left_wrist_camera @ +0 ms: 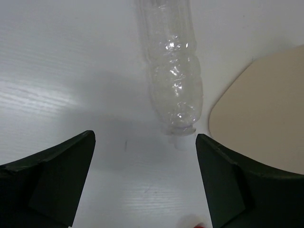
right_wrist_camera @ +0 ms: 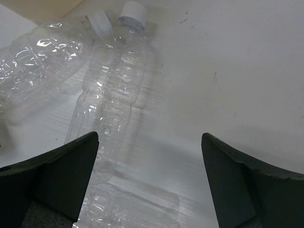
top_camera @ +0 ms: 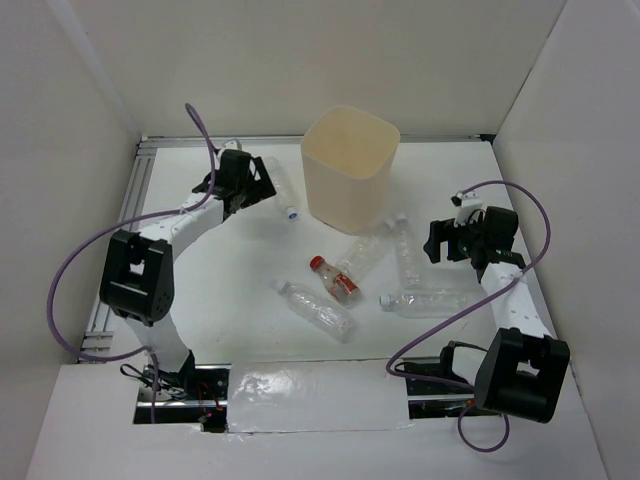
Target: Put the plastic bottles in the bin
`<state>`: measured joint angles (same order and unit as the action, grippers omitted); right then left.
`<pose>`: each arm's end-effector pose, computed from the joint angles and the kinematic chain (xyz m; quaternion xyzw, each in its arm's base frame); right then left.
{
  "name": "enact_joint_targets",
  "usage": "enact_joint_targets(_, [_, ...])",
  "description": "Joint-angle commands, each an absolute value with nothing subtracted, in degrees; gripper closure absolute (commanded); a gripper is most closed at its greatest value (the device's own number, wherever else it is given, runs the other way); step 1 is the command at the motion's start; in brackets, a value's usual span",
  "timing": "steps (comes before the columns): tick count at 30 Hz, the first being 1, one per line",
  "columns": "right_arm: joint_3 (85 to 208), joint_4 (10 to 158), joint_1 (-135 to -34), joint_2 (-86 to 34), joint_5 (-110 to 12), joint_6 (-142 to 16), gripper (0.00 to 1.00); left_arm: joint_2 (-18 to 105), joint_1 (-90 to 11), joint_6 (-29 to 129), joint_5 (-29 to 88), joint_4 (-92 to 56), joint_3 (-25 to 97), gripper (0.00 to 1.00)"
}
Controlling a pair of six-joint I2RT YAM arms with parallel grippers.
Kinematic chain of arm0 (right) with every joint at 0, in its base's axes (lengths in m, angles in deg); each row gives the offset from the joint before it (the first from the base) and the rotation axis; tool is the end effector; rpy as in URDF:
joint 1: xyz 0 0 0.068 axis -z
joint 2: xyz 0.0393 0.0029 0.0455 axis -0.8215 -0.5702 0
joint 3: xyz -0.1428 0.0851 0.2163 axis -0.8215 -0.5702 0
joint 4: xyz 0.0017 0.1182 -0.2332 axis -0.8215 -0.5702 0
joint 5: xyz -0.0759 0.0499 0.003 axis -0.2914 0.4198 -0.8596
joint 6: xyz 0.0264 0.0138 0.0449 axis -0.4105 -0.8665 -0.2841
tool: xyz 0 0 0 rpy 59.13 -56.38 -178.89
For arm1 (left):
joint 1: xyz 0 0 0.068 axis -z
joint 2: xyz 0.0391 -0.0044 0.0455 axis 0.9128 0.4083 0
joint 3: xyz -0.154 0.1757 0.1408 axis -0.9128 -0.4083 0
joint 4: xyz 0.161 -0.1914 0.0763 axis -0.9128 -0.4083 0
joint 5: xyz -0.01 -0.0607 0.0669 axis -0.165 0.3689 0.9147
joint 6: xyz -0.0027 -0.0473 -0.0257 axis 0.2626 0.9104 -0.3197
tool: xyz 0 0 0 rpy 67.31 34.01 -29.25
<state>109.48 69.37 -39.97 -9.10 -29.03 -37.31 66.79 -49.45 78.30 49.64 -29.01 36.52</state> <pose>0.2273 -0.0451 0.2292 -0.1241 0.8811 0.0869 0.4481 0.3820 -0.1052 0.2557 -0.2241 0.8565 -0.1325 0.4458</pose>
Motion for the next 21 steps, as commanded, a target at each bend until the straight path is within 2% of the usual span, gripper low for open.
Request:
enact_joint_targets(1, [110.7,68.7,-39.8,-9.3,-27.1,-36.1,0.03,71.5,-48.0,78.8,50.1,-26.9,42.4,0.00])
enact_joint_targets(9, [110.7,66.7,-39.8,-8.8,-26.0,-35.4,0.02,86.6,-46.9,78.2,51.9,-28.5,58.6,0.00])
enact_joint_targets(14, [111.7,66.2,-39.8,-8.8,-26.0,-35.4,0.01,95.2,-45.9,77.6,56.1,-37.4,68.8,0.00])
enact_joint_targets(17, [112.3,65.7,-39.8,-8.8,-26.0,-35.4,0.01,98.5,-45.3,78.2,56.6,-38.8,70.0,0.00])
enact_joint_targets(19, [112.8,65.7,-39.8,-9.3,-26.0,-35.4,0.01,99.6,-45.3,79.2,56.6,-39.6,70.0,0.04])
enact_joint_targets(21, [113.5,65.7,-39.8,-9.3,-25.3,-35.4,0.01,100.3,-45.3,79.2,56.6,-40.5,70.0,0.15])
